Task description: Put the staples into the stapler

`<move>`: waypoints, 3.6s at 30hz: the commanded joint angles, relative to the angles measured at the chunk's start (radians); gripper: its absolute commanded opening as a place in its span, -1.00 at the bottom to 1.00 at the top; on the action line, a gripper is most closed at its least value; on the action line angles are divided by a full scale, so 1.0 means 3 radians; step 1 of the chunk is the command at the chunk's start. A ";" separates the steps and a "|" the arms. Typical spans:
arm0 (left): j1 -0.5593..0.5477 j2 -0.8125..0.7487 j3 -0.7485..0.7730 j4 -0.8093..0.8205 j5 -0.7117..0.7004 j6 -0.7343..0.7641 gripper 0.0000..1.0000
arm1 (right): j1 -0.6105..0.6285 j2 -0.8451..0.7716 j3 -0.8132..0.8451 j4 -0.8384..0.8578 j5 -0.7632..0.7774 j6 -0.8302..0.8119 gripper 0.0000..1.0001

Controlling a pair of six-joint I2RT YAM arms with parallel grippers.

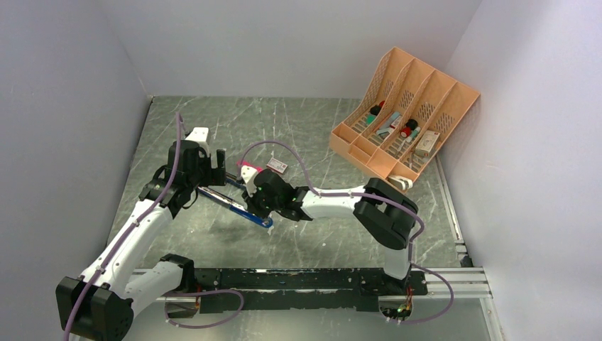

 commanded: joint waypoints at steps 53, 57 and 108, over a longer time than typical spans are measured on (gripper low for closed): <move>-0.0003 -0.0033 -0.0004 0.0058 0.0083 0.0017 0.96 | -0.0020 0.0154 0.0237 -0.0373 -0.0022 -0.0040 -0.47; -0.0003 -0.0028 -0.0004 0.0061 0.0083 0.0017 0.96 | -0.0020 0.0130 0.0214 -0.0337 -0.0023 -0.0036 -0.41; -0.0003 -0.0041 -0.0009 0.0066 0.0090 0.0017 0.96 | -0.0458 0.0106 -0.0407 0.0912 -0.0743 0.1489 -0.29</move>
